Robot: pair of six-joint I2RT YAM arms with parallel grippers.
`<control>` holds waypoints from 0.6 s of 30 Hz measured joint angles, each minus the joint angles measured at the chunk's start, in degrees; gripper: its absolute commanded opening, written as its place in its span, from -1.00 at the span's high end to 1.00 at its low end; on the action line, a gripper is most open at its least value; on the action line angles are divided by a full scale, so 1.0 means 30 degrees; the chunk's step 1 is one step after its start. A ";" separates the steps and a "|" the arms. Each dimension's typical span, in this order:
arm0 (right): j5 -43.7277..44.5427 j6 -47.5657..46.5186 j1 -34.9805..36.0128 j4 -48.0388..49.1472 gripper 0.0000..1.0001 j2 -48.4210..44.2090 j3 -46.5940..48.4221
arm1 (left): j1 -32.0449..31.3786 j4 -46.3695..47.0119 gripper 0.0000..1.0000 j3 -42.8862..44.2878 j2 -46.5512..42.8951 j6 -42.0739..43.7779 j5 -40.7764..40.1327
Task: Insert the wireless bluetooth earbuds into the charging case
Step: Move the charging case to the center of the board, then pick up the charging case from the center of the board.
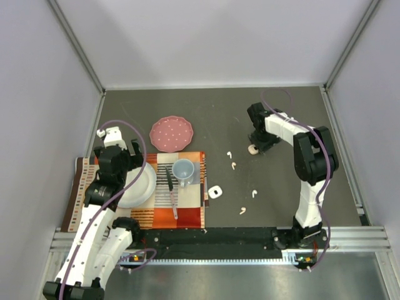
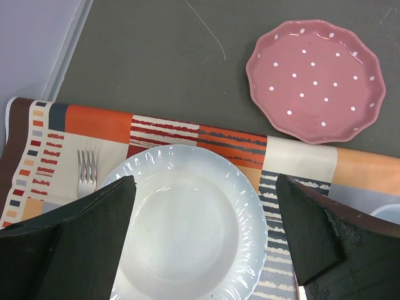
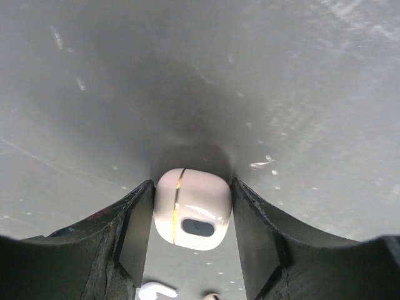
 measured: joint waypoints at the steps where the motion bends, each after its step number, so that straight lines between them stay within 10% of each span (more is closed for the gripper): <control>1: 0.0240 -0.0080 -0.0007 -0.0160 -0.14 -0.0226 -0.0503 | 0.0000 0.0000 -0.98 0.0000 0.0036 0.0000 0.0000; 11: 0.0532 -0.0860 -0.0007 -0.0175 -0.93 -0.0663 -0.1049 | 0.0000 -0.0073 -0.98 0.0007 0.0044 0.0066 -0.0007; 18: 0.1115 -0.2004 -0.0007 -0.0495 -0.98 -0.1035 -0.0984 | 0.0000 -0.0080 -0.98 0.0007 0.0044 0.0087 0.0000</control>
